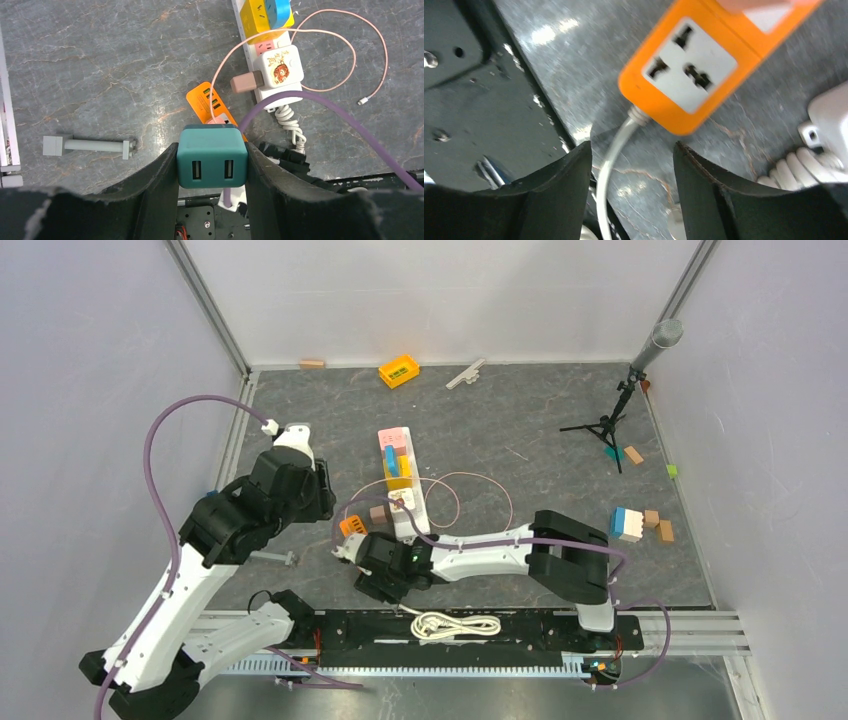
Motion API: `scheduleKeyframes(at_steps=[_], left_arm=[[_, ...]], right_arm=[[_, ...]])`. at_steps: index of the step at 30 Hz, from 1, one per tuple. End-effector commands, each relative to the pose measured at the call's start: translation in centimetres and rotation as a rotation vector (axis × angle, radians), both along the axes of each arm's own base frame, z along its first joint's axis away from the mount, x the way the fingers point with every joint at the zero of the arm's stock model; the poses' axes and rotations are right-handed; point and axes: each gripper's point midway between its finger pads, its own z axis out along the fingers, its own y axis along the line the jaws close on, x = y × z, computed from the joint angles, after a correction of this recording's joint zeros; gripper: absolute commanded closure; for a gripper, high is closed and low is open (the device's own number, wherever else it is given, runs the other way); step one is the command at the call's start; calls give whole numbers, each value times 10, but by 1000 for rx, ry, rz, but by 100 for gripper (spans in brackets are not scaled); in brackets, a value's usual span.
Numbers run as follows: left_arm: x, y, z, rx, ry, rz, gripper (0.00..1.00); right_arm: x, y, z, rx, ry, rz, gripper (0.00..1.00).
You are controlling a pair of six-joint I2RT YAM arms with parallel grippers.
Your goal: Insert the plug
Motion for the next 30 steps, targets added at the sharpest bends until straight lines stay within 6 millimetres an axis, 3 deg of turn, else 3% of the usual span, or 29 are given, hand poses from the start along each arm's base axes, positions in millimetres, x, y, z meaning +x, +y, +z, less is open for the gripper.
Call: scheduleKeyframes(at_steps=[1,6,16,21,25,30], left_arm=[[3,8,23,-57,-75,77,98],[2,12,29,-27,-73,68,98],[-3,-9,7,-48,-9,-53,98],[-9,-38,-15,-125,67,-158,98],[-13,-58,-38,-191,127,-204,98],[-19,-68,-68,-197,206,-222,98]], right_arm=[[11,-1,-20,-106,-100,0,39],[33,-22,-17,-178,-210,-67,57],[69,-78,8,-267,-340,-192,57],[70,-84,23,-227,-335,-200,47],[61,-77,53,-63,-273,-214,29],[56,-80,85,136,-157,-290,21]])
